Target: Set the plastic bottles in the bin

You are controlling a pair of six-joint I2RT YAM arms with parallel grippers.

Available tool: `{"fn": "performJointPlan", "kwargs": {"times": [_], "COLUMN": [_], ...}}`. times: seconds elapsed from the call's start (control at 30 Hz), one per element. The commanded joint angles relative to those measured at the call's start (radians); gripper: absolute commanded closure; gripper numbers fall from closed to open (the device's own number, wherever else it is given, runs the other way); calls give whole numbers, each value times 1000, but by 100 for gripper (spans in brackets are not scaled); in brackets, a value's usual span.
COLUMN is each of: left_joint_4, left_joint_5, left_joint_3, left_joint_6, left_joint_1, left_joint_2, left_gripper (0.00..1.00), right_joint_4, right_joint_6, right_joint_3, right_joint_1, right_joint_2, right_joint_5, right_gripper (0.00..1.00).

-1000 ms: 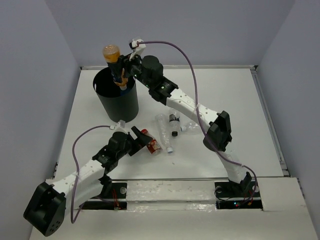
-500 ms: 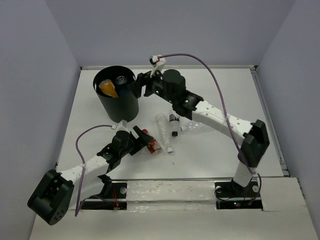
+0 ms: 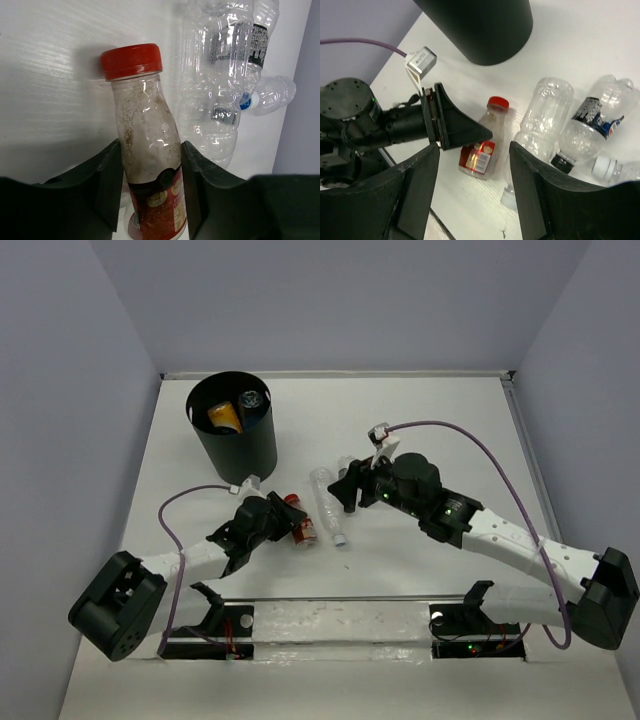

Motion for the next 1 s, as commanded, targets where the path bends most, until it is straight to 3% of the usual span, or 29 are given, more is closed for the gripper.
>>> {"fn": "performJointPlan", "kwargs": {"times": [0.0,0.07,0.17,0.3,0.43,0.77,0.97], "left_joint_4": [25,5,-79,-331,-458,-559,-545], "left_joint_5": [-78,-83,-103,-156,-239,-429,-417], "left_joint_3": [-7,-25,-7,100,314,842,918], "left_joint_6": [5,11,34,121,228,481,486], "left_joint_1": [-6,-6,-6,-8,-9,-8,-8], "left_joint_2": [-7,-47,-140,-312,-470,-326,-251], "left_gripper": [71,84,86,91,91,90,90], "right_joint_4": [-36,-84,-110,-148,-181,-308,-365], "right_joint_6": [27,28,30,38,61,81,79], "right_joint_3": [-42,-74,-107,-177,-238,-311,-309], "right_joint_1": [7,7,7,7,7,7,7], "right_joint_2": [-109,-158,-221,-284,-373,-606,-643], "right_joint_5": [13,21,26,33,44,76,96], "right_gripper": [34,31,26,22,21,21,21]}}
